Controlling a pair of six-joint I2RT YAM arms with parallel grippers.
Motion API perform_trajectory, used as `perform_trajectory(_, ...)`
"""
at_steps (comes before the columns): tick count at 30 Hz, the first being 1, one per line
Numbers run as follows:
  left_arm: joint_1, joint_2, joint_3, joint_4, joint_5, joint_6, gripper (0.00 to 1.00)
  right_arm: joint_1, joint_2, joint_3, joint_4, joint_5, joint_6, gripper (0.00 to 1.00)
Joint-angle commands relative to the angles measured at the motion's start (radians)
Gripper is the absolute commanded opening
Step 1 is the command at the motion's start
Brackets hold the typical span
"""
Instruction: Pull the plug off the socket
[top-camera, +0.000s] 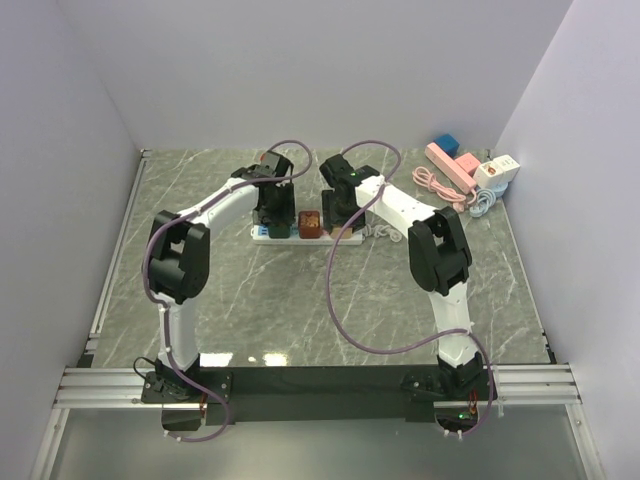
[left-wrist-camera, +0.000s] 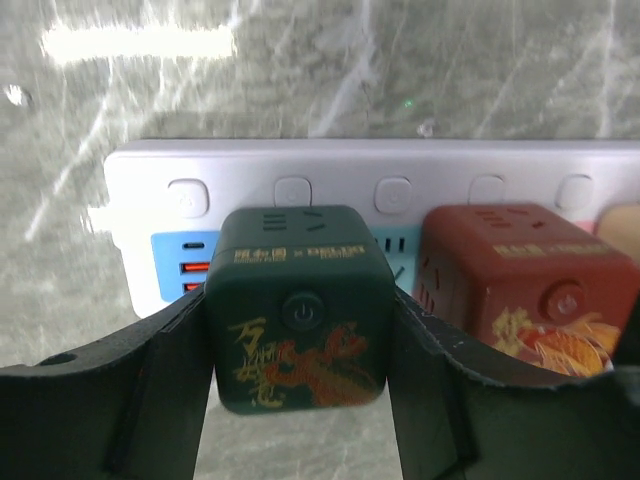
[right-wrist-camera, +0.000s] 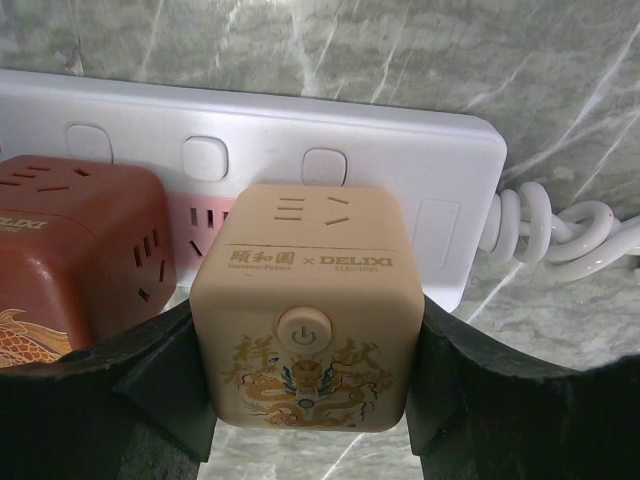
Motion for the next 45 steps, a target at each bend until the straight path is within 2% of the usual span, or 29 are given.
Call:
perform_trajectory(1, 0.004, 0.225, -0.076, 0.019, -0.062, 0.016, 0.01, 0.017, -0.002, 0.091, -0.009, -0.066, 0.001, 0.00)
perform_trajectory(7, 0.002, 0.347, -0.082, 0.018, -0.077, 0.036, 0.01, 0.019, -0.013, 0.204, -0.079, -0.057, 0.005, 0.00)
perform_trajectory(12, -0.001, 0.376, -0.110, 0.036, -0.070, 0.034, 0.01, 0.005, -0.030, 0.310, -0.156, -0.020, 0.019, 0.00)
perform_trajectory(17, -0.015, 0.374, -0.126, 0.045, -0.076, 0.029, 0.01, -0.032, -0.074, 0.353, -0.202, -0.015, 0.028, 0.00)
perform_trajectory(21, -0.015, 0.367, -0.134, 0.047, -0.070, 0.025, 0.01, -0.078, -0.102, 0.338, -0.244, 0.100, 0.057, 0.00)
perform_trajectory(22, -0.015, 0.361, -0.134, 0.053, -0.067, 0.023, 0.01, -0.090, -0.108, 0.321, -0.244, 0.086, 0.060, 0.00)
perform_trajectory(25, -0.015, 0.332, -0.114, 0.044, -0.056, 0.022, 0.00, -0.124, -0.160, 0.222, -0.224, -0.013, 0.042, 0.00)
perform_trajectory(28, -0.013, 0.302, -0.074, 0.030, -0.042, 0.017, 0.00, -0.098, -0.243, 0.046, -0.147, -0.084, 0.001, 0.00)
perform_trajectory(29, -0.013, 0.295, -0.053, 0.019, -0.033, 0.016, 0.00, -0.089, -0.263, -0.055, -0.092, -0.155, -0.003, 0.00)
perform_trajectory(34, -0.013, 0.252, 0.021, -0.008, -0.004, 0.009, 0.01, -0.047, -0.358, -0.348, 0.083, -0.345, 0.072, 0.00)
perform_trajectory(38, -0.013, 0.247, 0.090, -0.031, 0.001, 0.013, 0.01, -0.017, -0.372, -0.462, 0.245, -0.536, 0.122, 0.00)
perform_trajectory(39, -0.013, 0.249, 0.099, -0.038, 0.001, 0.014, 0.00, -0.012, -0.366, -0.470, 0.256, -0.631, 0.122, 0.00)
perform_trajectory(42, -0.013, 0.247, 0.119, -0.047, 0.005, 0.019, 0.01, 0.036, -0.305, -0.434, 0.180, -0.743, 0.051, 0.00)
perform_trajectory(45, -0.013, 0.236, 0.122, -0.045, 0.013, 0.019, 0.01, 0.094, -0.280, -0.403, 0.122, -0.768, -0.035, 0.00)
